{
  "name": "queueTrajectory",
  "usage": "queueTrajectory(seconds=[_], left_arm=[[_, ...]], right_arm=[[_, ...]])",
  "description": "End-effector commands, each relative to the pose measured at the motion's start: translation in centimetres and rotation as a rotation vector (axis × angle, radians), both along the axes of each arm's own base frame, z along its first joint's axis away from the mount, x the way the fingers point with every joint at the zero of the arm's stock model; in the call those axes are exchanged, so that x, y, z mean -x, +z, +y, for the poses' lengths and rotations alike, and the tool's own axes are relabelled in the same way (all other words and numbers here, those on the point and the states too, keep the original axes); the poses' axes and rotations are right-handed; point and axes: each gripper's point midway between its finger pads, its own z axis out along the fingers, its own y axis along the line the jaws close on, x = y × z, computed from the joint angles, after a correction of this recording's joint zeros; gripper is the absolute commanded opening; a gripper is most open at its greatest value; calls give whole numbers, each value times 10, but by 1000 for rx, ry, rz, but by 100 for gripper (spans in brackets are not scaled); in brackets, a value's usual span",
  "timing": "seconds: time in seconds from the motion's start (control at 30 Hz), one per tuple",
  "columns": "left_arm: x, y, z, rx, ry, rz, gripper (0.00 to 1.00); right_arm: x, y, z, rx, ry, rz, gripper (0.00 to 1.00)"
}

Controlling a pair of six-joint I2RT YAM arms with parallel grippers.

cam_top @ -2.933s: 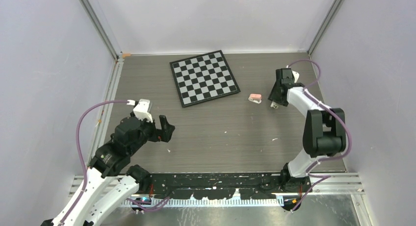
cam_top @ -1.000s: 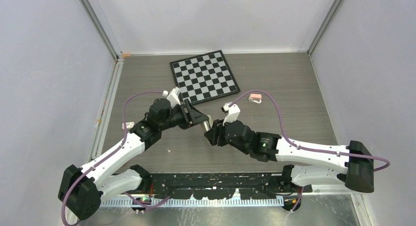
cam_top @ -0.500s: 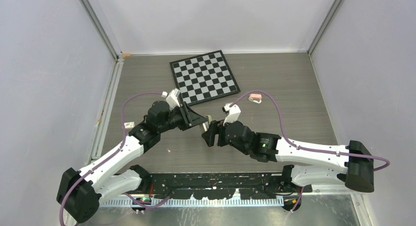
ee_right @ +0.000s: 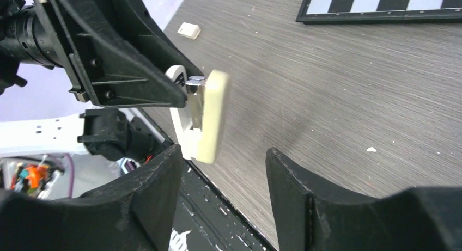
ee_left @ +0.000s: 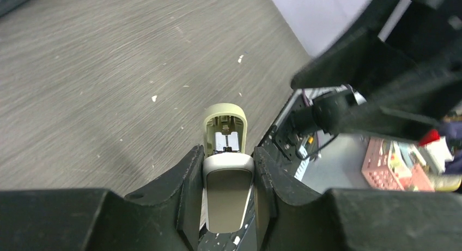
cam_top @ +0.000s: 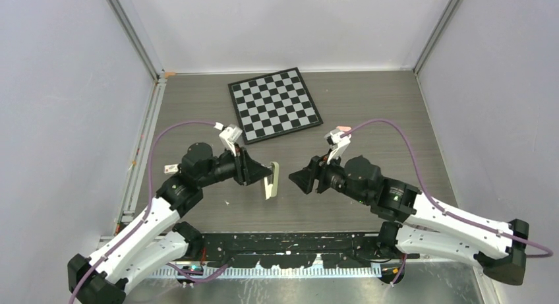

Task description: Load the staples into the stapler

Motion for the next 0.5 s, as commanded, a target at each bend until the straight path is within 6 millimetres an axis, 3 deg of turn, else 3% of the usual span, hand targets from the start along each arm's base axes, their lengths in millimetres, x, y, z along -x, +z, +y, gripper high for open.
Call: queueTrajectory(seconds=[0.0,0.2,0.33,0.47], left_arm=[[31,40,-4,46,-198,-218,0],[63,57,-8,124,-367,-277,0],[69,60,-11,142,-412,-254,0],[75,67,-16,196,-468,-245,0]], right_arm=[[21,12,0,-46,197,17,61],[36,23,4,-102,357,49,64],[42,29,12,-112,416,44,70],[46,39,22,-131,480,46,71]])
